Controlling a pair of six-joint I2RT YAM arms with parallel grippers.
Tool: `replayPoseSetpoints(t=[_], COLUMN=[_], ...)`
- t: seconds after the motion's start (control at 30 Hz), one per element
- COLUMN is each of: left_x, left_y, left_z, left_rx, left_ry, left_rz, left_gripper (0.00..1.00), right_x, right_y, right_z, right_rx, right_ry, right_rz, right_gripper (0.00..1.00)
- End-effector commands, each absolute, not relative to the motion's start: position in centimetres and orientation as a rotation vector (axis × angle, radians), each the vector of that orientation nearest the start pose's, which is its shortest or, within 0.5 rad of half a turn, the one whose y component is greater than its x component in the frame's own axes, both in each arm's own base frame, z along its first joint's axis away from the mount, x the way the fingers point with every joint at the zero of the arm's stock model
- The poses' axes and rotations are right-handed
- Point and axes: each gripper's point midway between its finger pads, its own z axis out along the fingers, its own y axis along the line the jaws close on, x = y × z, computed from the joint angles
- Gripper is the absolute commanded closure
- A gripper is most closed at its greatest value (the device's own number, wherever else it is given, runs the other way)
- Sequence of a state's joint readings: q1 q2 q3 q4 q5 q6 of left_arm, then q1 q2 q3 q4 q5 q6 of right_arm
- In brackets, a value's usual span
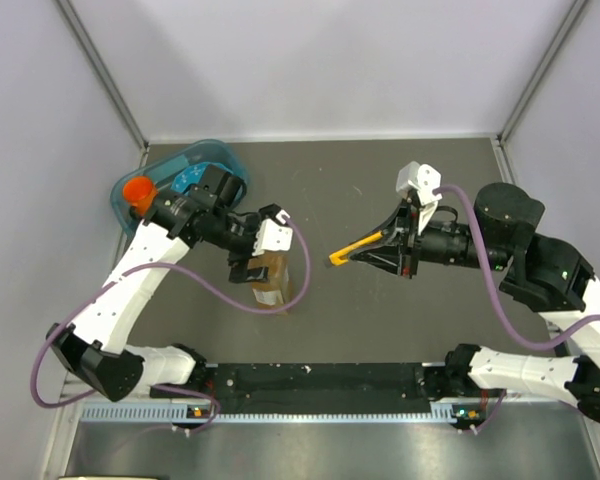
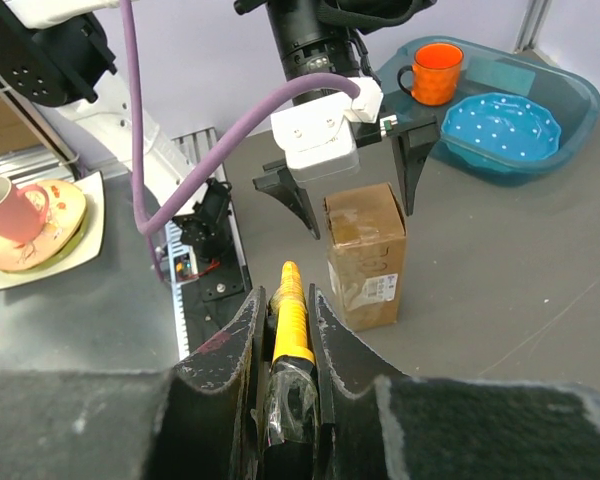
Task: Unpack the express box
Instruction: Cut the express box at the center of the board.
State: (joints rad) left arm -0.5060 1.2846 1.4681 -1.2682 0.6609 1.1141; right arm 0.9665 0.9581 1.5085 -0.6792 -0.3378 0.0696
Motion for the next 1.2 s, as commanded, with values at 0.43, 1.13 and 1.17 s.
replayPoseSetpoints(t=[0.43, 1.13, 1.17], left_x=[19.4, 19.3, 19.4], left_y=[-19.4, -18.8, -18.8], left_z=[24.4, 24.0, 23.9], left_rx=[1.986, 1.996, 1.997], left_ry=[1.505, 1.505, 1.51], left_rz=[-0.624, -0.536, -0.533], left_gripper=[0.01, 0.01, 0.01], right_x=[10.6, 10.7, 10.7], right_y=[26.1, 26.5, 26.5], right_z=[44.2, 43.5, 43.6], right_rx=[-1.029, -1.051, -1.05], right_ry=[1.44, 1.45, 1.449], right_rz=[1.033, 1.035, 1.035], right_gripper=[1.0, 1.0, 1.0])
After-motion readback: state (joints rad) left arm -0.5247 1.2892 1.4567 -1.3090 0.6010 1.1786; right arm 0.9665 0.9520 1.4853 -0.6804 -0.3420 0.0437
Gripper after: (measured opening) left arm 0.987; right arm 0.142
